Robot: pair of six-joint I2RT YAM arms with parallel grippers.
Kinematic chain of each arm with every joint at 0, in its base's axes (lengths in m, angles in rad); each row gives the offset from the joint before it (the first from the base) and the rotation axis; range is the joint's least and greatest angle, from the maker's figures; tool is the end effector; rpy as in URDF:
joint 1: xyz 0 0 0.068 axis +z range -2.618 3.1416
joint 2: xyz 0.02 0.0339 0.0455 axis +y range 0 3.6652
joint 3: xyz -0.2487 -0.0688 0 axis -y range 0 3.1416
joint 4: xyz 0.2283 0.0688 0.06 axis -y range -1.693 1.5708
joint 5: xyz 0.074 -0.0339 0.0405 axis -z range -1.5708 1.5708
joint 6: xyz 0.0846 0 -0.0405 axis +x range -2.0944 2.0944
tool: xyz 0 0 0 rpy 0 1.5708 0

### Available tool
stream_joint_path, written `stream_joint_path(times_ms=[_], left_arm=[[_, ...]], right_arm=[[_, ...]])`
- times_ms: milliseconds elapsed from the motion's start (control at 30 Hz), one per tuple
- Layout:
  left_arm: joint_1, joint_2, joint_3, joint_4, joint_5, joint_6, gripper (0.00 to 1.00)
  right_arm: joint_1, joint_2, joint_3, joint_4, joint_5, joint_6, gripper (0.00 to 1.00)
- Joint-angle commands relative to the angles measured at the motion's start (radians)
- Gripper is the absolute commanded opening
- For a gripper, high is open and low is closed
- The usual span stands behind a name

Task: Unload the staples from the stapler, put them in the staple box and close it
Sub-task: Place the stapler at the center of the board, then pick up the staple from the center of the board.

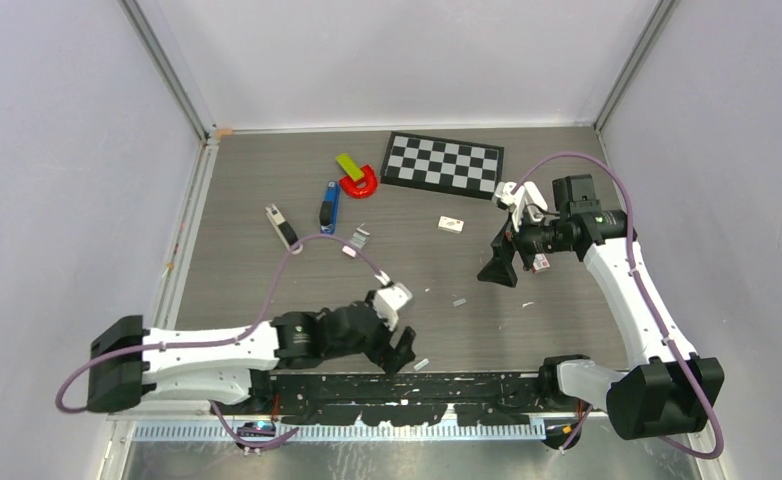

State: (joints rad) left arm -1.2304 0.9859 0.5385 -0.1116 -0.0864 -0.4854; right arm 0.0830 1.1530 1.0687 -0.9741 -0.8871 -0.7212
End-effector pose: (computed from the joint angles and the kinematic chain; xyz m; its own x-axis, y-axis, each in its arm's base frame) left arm 0.0899 -0.2320 0.1922 -0.5834 0.2548 -0.7712 0.7264 0.5884 -0.3551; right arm 0.2079 0.0831 0.2703 -0.3676 -0.4491 -0.8143 -0.8973 0.4014 0.1837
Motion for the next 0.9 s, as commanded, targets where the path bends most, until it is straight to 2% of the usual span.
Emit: stream_joint_path(times_ms=[0,167,300,567,700,867], left_arm=[[-0.149,0.132,0.127,-0.137,-0.267,0.055,0.79],[-0.219,0.341,0.285,-0.260,-0.330,0.072,0.78],[-0.235,0.419,0.321,-0.228,-0.299,0.094,0.79],[-0.236,0.335,0.184,0.005,-0.239,0.106,0.80],[-0.236,0.288,0.132,0.068,-0.202,0.099,0.78],[-0.236,0.312,0.121,0.073,-0.205,0.075,0.70]], right_arm=[[-0.008,0.003,0.019,0.000,-0.009,-0.011,1.00],[-0.010,-0.005,0.019,0.000,-0.014,-0.007,1.00],[-0.011,-0.009,0.019,-0.001,-0.013,-0.007,1.00],[-0.013,-0.004,0.025,-0.015,-0.021,-0.011,1.00],[-0.013,-0.004,0.031,-0.025,-0.037,-0.011,1.00],[-0.015,-0.004,0.032,-0.025,-0.038,-0.011,1.00]])
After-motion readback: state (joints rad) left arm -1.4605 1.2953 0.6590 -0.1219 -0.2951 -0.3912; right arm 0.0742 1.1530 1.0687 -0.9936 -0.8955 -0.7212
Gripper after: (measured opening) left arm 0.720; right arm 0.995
